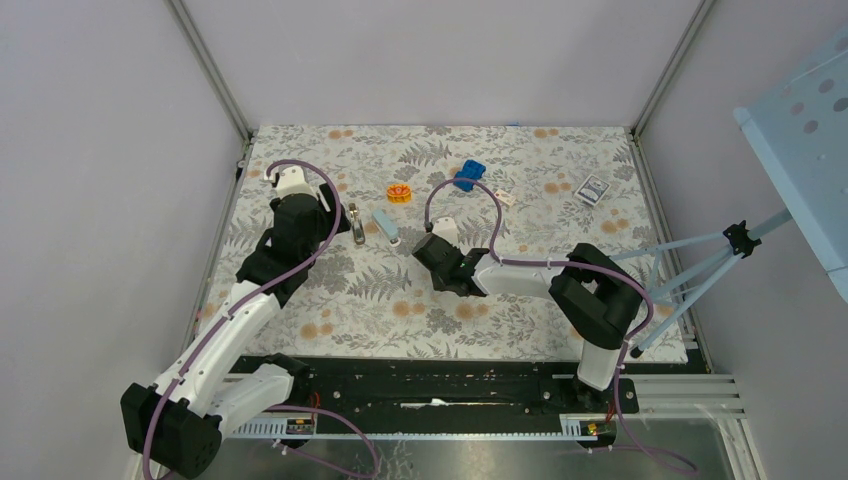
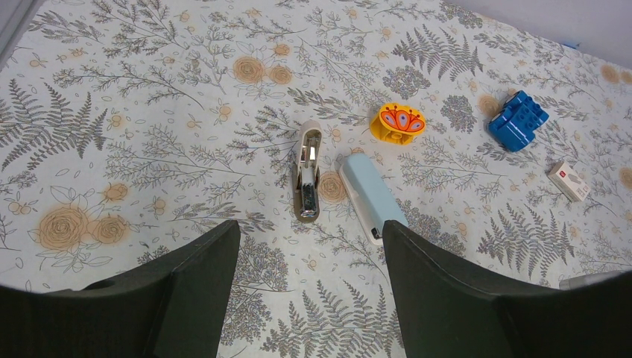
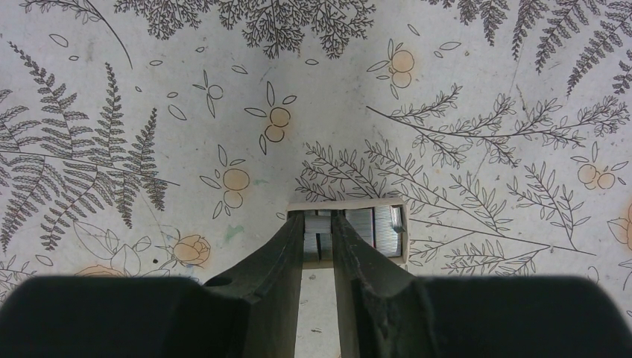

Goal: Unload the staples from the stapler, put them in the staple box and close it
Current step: Place the staple in the staple box.

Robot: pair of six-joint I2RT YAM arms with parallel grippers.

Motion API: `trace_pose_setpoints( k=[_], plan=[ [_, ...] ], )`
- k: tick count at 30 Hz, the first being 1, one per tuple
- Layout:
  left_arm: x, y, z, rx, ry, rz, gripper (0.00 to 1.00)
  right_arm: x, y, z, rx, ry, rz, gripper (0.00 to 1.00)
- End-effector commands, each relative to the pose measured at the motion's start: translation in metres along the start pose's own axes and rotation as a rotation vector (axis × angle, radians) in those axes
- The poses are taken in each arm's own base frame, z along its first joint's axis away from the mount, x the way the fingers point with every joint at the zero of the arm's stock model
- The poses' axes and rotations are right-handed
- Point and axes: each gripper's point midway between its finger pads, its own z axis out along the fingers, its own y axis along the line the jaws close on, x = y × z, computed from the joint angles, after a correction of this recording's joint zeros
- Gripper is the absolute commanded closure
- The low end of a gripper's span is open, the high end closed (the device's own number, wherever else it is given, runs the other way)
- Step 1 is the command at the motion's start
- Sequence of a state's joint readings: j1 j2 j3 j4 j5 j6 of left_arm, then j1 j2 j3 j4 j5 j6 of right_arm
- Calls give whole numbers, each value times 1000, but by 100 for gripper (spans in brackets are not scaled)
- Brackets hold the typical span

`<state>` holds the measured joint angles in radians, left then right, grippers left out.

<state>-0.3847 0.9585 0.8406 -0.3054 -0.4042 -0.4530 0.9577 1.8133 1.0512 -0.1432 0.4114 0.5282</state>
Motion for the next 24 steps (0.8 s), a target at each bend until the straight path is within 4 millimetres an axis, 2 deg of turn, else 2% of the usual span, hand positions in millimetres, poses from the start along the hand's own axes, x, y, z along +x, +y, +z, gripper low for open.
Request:
trace_pose_setpoints(
  k=[1, 12, 24],
  plan=[
    [-8, -3, 0, 17, -34, -23, 25, -4, -1, -2, 31, -26, -4, 72],
    [-7, -3, 0, 17, -32, -22, 25, -22, -1, -15, 17, -88, 25, 71],
    [-8, -4, 0, 19, -35, -23, 25, -22, -1, -14, 20, -91, 23, 71]
  ],
)
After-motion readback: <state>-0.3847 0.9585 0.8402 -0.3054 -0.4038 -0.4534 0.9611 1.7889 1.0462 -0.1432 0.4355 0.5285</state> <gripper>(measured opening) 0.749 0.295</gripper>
